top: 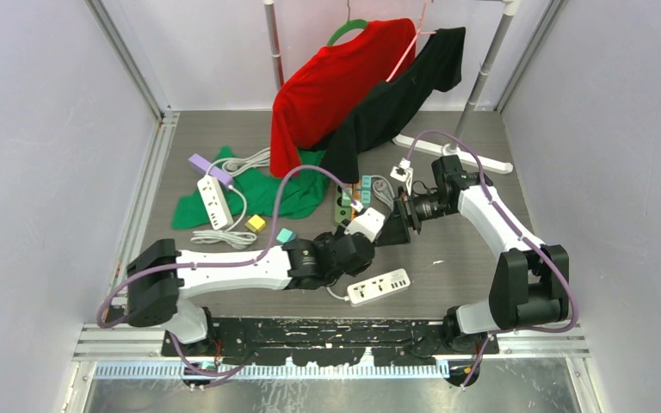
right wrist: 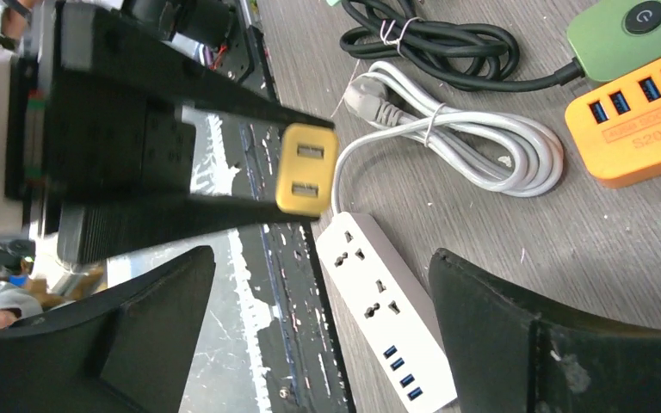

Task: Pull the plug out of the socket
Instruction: Place the plug at the center of the board.

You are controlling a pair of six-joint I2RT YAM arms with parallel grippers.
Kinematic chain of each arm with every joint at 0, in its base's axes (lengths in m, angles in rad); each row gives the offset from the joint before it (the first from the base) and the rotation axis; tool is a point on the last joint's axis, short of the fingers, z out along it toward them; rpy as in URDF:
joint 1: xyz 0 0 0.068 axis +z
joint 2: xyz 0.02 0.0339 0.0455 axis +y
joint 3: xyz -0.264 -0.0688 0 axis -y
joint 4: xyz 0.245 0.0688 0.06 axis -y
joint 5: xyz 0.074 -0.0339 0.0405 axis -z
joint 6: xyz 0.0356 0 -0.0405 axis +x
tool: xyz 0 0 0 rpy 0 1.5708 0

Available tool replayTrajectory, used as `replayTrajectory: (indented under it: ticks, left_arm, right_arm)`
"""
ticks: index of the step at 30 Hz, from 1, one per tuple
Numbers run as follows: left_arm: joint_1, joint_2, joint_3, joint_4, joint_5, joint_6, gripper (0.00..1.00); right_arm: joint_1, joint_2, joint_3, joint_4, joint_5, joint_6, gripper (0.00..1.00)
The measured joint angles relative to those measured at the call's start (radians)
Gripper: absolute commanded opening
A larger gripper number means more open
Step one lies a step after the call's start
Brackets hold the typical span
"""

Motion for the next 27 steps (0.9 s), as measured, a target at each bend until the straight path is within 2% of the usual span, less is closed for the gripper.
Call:
replayTrajectory:
  ticks: [6,13,27]
  left_arm:
    - [0.002,-0.21,-0.235,0.071,0.04,0.001,0.0]
    - [0.037,-0.489,-0.485,0.156,0.019,-0.013,0.0]
    - [0.373,-0.661,-0.542,0.119,0.124,-0.068,0.0]
  right_arm:
    - [-0.021,-0.022,0.0,-0.075,0.009,-0.155,1.0]
    - [-0.094,-0.054,0.001,-0.094,0.059,-0.209,1.0]
    - [-0.23,-0.167,-0.033,-0.067,0.159,-0.234,1.0]
